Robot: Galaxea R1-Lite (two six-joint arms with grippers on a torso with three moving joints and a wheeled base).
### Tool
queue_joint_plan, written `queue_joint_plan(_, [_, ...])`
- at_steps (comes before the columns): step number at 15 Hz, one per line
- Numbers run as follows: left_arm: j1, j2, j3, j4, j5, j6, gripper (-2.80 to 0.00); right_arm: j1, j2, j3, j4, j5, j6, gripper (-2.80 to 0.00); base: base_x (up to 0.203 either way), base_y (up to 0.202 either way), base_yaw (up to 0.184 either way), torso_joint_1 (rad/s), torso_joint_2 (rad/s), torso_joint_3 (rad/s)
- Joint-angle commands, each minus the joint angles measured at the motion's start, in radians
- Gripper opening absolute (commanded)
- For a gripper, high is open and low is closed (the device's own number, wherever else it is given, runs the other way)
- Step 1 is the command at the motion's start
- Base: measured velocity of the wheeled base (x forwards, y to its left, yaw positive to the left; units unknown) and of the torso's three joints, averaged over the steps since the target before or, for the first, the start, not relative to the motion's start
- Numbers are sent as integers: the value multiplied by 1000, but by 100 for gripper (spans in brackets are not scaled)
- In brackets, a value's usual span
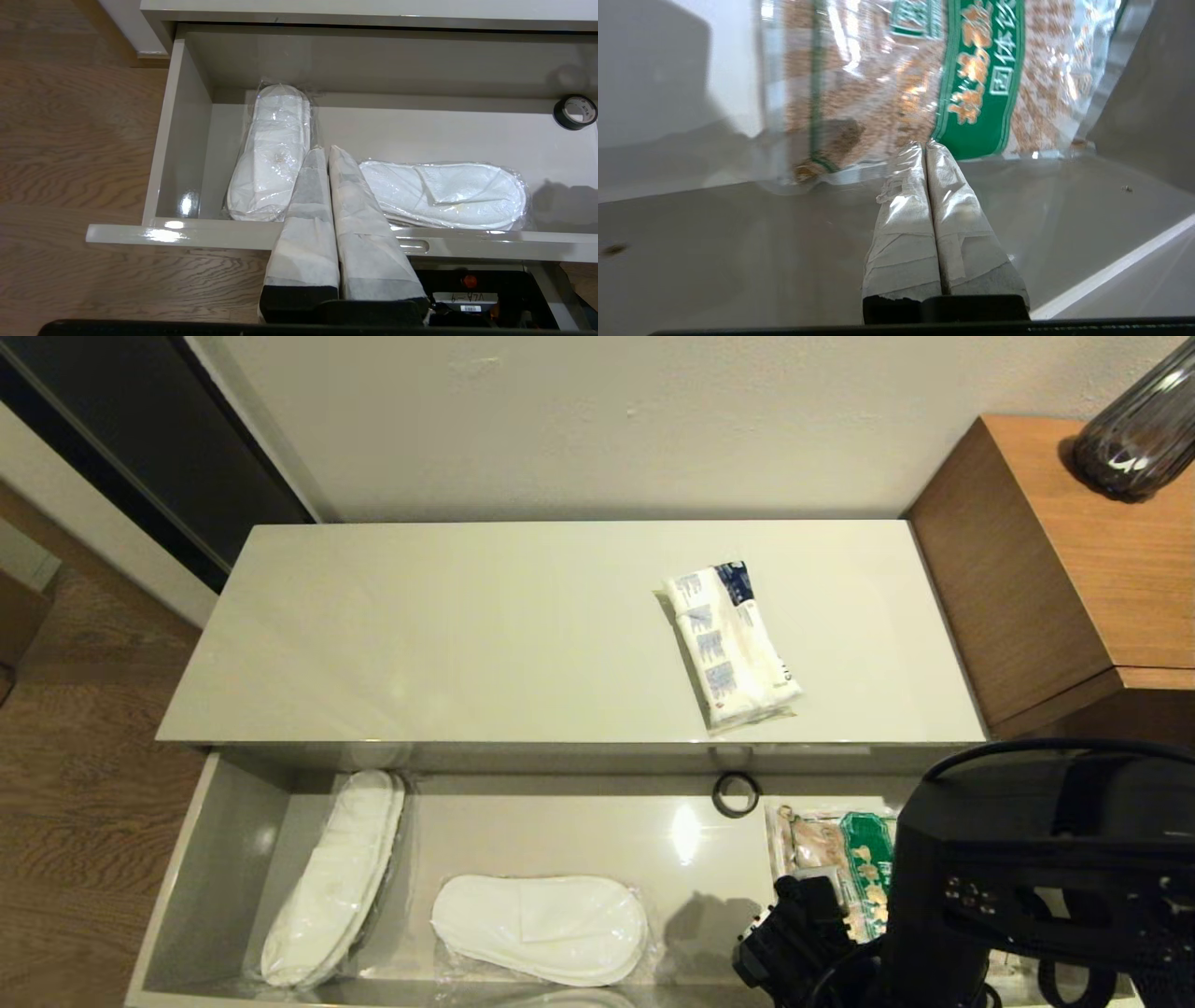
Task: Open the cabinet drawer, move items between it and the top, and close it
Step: Take out the solid drinks from the drawer
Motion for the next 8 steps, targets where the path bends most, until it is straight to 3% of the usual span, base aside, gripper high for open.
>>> queue_joint_plan(1, [-1, 1, 0, 0, 0, 0, -280, 24, -16, -6, 1, -2, -4, -280, 0, 0, 0, 0, 0, 0])
queue_joint_plan(8, [-1, 1, 0, 0, 0, 0, -280, 50, -7, -7, 2, -12, -16, -280, 0, 0, 0, 0, 0, 0])
